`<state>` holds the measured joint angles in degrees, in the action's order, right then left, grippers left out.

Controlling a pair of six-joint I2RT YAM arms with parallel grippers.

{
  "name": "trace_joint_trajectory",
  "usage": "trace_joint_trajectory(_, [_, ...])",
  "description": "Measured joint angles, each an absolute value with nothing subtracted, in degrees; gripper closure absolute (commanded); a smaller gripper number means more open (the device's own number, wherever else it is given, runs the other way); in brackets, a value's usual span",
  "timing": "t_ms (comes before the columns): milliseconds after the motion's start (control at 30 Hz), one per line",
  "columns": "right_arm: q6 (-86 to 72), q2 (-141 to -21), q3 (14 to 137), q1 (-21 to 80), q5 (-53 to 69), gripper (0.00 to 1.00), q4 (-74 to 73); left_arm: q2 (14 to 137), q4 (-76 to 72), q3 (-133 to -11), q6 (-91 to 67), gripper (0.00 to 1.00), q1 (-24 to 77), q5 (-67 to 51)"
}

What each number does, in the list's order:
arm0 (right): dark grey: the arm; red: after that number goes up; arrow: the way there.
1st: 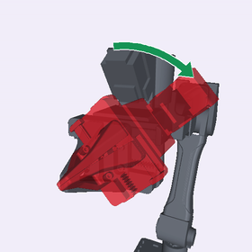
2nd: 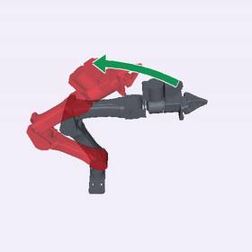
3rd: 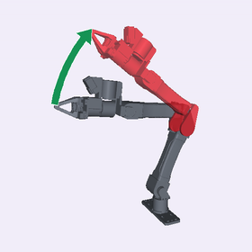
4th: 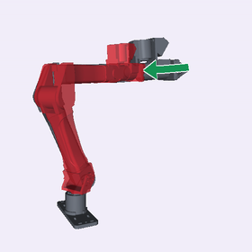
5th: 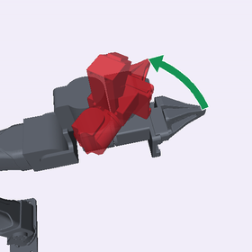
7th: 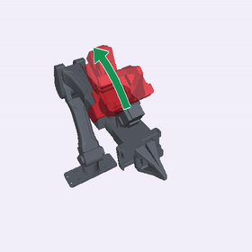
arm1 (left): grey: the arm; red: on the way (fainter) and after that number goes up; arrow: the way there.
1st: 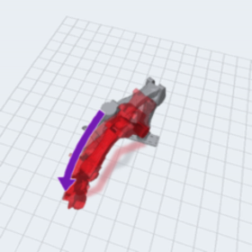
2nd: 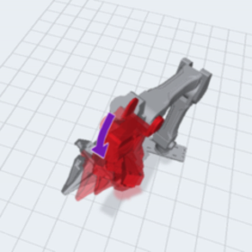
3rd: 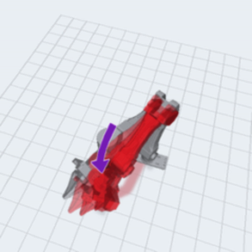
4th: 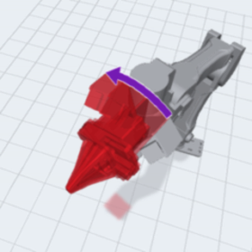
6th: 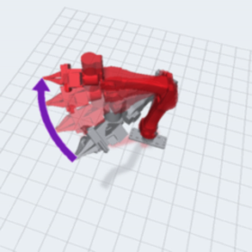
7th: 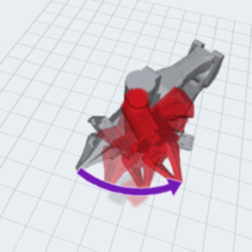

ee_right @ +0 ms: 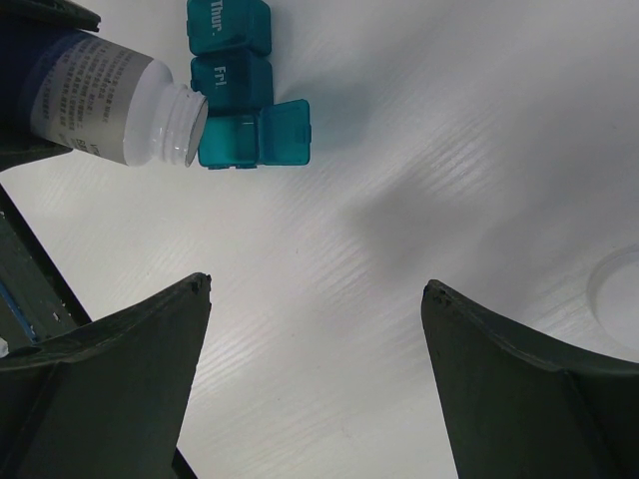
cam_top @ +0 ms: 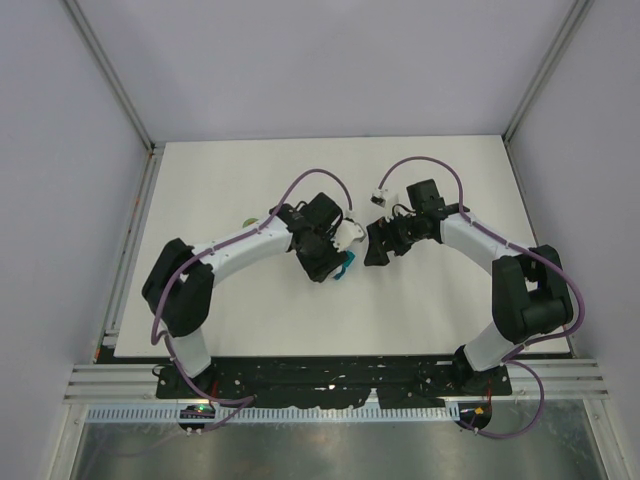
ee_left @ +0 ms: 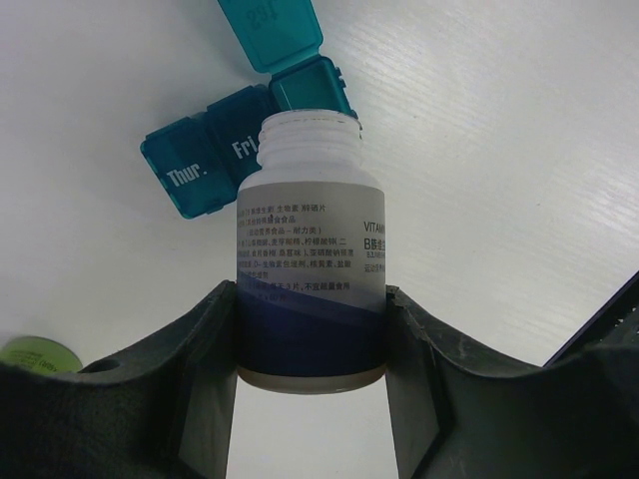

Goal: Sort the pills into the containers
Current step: Pour the pill into the pill container.

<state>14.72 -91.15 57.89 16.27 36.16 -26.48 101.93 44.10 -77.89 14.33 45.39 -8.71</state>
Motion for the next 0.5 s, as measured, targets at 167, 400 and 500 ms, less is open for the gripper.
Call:
trace_joint_trajectory(167, [14.7,-91.2,57.9,16.3,36.2,0.10,-26.6,102.3,44.8,-78.5,13.8,1.00,45.4,-8.5])
trace_joint_trajectory(400, [14.7,-91.2,57.9,16.3,36.2,0.10,-26.6,102.4,45.5,-79.4,12.8,1.00,45.4,-8.5])
trace_joint_trajectory(500, [14.7,-91.2,57.9,16.3,36.2,0.10,-26.6,102.4,45.9,-79.7,12.3,1.00,45.5,-8.5])
